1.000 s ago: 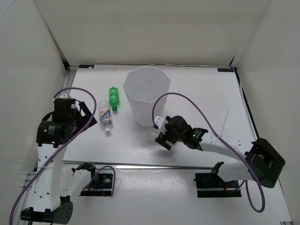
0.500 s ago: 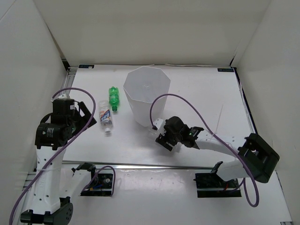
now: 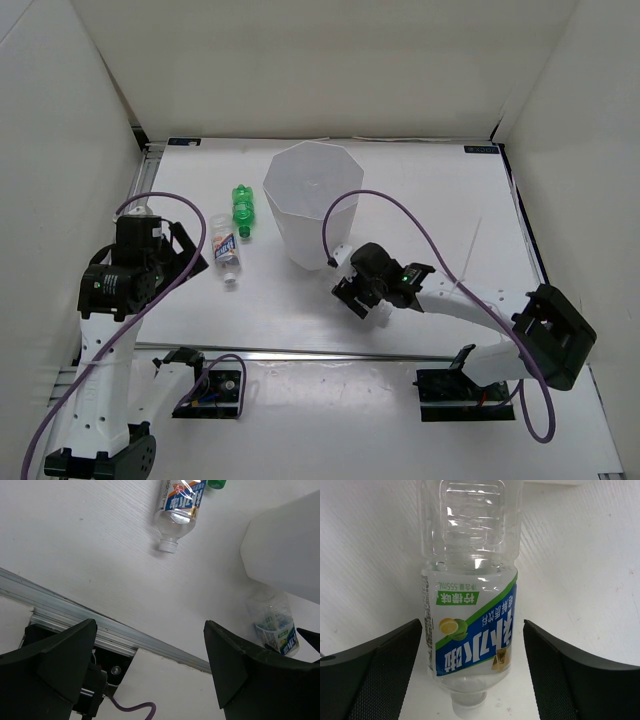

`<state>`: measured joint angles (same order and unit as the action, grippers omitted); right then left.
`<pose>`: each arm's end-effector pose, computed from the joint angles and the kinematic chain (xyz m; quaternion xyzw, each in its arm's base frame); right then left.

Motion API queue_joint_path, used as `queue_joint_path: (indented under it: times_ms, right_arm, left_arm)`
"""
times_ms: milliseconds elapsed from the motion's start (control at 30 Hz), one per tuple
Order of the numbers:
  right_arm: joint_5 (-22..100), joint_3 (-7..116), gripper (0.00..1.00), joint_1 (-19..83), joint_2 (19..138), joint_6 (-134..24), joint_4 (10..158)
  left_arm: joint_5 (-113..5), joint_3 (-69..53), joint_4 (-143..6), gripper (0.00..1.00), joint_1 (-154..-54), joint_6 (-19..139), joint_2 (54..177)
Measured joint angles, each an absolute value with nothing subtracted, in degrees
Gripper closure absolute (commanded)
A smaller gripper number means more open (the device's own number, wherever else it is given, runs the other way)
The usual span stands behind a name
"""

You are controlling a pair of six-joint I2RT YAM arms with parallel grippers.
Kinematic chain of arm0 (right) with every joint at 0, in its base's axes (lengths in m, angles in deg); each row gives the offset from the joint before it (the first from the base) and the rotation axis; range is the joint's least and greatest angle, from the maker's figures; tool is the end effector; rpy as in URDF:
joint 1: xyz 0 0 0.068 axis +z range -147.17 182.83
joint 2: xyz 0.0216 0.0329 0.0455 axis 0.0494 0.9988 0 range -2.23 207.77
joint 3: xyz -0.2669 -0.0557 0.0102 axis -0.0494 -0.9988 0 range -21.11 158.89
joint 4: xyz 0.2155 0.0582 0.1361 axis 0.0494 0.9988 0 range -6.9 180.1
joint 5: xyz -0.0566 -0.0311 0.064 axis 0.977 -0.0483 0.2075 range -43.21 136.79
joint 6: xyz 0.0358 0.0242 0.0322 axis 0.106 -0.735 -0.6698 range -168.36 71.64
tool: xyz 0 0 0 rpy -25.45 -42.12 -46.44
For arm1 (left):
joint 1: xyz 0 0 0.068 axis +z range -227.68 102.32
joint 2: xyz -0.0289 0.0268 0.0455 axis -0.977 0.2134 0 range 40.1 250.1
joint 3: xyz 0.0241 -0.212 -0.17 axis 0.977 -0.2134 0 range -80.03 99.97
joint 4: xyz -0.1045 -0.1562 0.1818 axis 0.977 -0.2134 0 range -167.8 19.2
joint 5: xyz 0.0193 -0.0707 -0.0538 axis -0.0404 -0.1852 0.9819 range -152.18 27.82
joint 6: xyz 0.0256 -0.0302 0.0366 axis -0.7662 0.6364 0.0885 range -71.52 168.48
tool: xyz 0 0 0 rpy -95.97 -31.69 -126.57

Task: Put the plastic bottles in the bin

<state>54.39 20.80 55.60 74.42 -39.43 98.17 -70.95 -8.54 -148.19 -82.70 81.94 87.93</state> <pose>0.1640 0.2082 0.1967 -0.4609 0.8162 0.0703 0.3413 0.1078 -0.0040 0.3745 -0.2558 0.9127 -0.0336 0.3169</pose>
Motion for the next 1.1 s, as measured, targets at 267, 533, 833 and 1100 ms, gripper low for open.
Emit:
queue_joint_path:
  times_ms: [267,533,833,1100]
  right_arm:
    - [54.3,24.0,0.13,55.6,79.9,-41.0,97.5]
    - [54.4,26.7,0.42,55.7,86.0,-43.0,96.2]
    - [57.3,25.4,0.59,55.7,78.2,-47.3,102.0]
    - [63.1,31.4,0.6,55.8,59.1,-49.4,112.8]
  left_arm:
    - [-70.7,-8.5,-148.3,0.01,-82.7,81.3,87.9]
    - [-70.7,-8.5,-148.4,0.01,-82.7,81.2,87.9]
    - [-70.7,-8.5,-148.4,0.01,-82.7,81.4,87.9]
    - [-70.6,-10.1,-146.8,0.01,-82.7,81.8,87.9]
